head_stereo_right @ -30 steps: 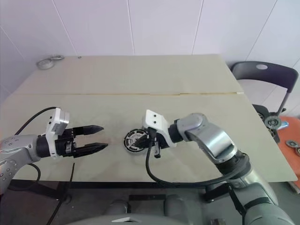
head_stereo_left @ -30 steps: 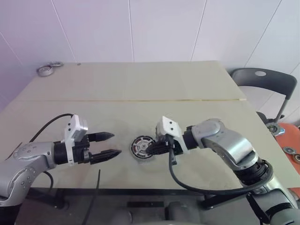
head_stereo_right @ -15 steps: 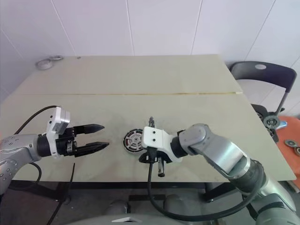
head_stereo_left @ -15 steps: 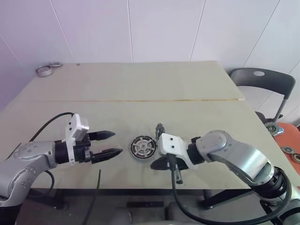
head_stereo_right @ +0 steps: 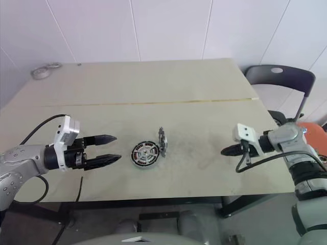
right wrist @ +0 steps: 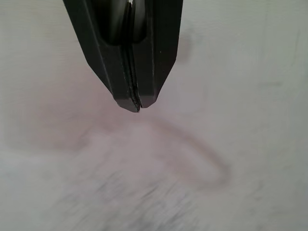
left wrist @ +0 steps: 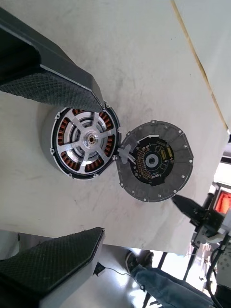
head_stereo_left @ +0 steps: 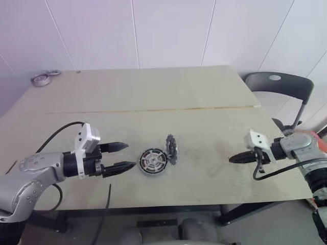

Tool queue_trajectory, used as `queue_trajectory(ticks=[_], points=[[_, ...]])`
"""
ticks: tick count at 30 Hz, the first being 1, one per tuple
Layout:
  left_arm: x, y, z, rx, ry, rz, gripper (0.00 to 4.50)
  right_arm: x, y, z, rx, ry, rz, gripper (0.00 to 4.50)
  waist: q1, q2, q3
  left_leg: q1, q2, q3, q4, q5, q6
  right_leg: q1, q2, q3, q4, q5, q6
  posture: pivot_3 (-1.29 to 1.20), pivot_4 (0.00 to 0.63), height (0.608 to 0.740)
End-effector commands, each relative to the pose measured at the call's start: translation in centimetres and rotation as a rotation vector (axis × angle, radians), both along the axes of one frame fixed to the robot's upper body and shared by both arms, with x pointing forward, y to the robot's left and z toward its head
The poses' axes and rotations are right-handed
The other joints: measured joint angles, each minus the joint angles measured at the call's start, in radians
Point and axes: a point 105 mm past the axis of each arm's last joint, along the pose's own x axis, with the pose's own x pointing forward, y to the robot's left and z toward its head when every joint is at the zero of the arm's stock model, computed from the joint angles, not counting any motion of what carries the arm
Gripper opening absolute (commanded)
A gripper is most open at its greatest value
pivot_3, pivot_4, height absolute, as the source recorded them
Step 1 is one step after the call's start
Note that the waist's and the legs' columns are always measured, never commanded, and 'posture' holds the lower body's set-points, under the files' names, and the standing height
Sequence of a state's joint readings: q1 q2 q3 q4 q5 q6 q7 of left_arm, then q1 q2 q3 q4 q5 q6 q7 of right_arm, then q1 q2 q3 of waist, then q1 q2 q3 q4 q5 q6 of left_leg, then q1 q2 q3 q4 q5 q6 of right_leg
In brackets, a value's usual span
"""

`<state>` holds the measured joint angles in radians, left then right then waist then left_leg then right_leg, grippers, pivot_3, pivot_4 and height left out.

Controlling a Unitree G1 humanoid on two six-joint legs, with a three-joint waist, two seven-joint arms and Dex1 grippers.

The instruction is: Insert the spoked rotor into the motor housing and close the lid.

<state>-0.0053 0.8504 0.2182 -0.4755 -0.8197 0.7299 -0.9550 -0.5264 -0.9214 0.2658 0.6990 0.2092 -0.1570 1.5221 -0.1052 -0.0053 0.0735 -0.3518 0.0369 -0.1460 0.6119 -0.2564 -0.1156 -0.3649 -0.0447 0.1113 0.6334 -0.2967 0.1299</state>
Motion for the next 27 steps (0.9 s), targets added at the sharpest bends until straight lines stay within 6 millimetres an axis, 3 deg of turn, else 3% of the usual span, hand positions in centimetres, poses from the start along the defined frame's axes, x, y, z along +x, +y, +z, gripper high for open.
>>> queue_trajectory(ticks=[1, 6, 9, 14, 21, 27], points=[[0.0, 0.1, 0.8, -0.002, -0.034, -0.002, 4.07, 1.2, 1.5, 2.4, 0.076, -0.084, 0.054, 0.01, 0.003, 0.0, 0.0, 0.0, 0.0, 0.0, 0.001, 0.0, 0.0, 0.0, 0.0, 0.0, 0.0, 0.0, 0.0, 0.0, 0.0, 0.74], [0.2, -0.1, 0.7, -0.007, -0.036, -0.003, 4.07, 3.1, 4.7, 6.3, 0.34, -0.079, -0.035, 0.01, 0.007, 0.0, 0.0, 0.001, -0.001, 0.0, 0.003, 0.0, 0.0, 0.003, -0.001, 0.001, 0.0, -0.001, -0.002, 0.0, 0.0, 0.74], [0.2, -0.2, 0.7, -0.01, -0.037, -0.005, 4.07, 3.1, 5.6, 7.4, 0.429, -0.017, -0.085, 0.01, 0.014, -0.001, 0.0, 0.0, -0.001, 0.0, 0.003, 0.0, -0.001, 0.003, -0.001, 0.001, 0.0, -0.001, -0.002, 0.0, 0.0, 0.74], [0.2, -0.2, 0.6, -0.013, -0.037, -0.006, 4.07, 0.5, 6.2, 4.9, 0.345, 0.068, -0.033, 0.01, 0.043, -0.002, -0.001, -0.003, -0.001, 0.0, 0.002, 0.0, -0.001, 0.0, -0.001, 0.0, -0.001, -0.001, 0.001, 0.0, 0.0, 0.74], [0.4, -0.3, 0.7, -0.014, -0.039, -0.012, 4.07, 0.0, 7.3, 3.1, 0.287, 0.06, -0.005, 0.01, 0.034, -0.001, -0.001, -0.003, -0.001, 0.003, 0.002, 0.0, -0.001, -0.001, -0.002, 0.001, -0.001, -0.002, 0.0, 0.0, 0.0, 0.74], [0.3, -0.3, 0.8, -0.015, -0.039, -0.01, 4.07, -0.2, 8.6, 3.1, 0.317, 0.081, 0.028, 0.01, 0.035, -0.001, -0.001, -0.003, -0.001, 0.003, 0.002, 0.0, -0.001, -0.001, -0.002, 0.001, -0.001, -0.002, 0.0, 0.0, 0.0, 0.74]])
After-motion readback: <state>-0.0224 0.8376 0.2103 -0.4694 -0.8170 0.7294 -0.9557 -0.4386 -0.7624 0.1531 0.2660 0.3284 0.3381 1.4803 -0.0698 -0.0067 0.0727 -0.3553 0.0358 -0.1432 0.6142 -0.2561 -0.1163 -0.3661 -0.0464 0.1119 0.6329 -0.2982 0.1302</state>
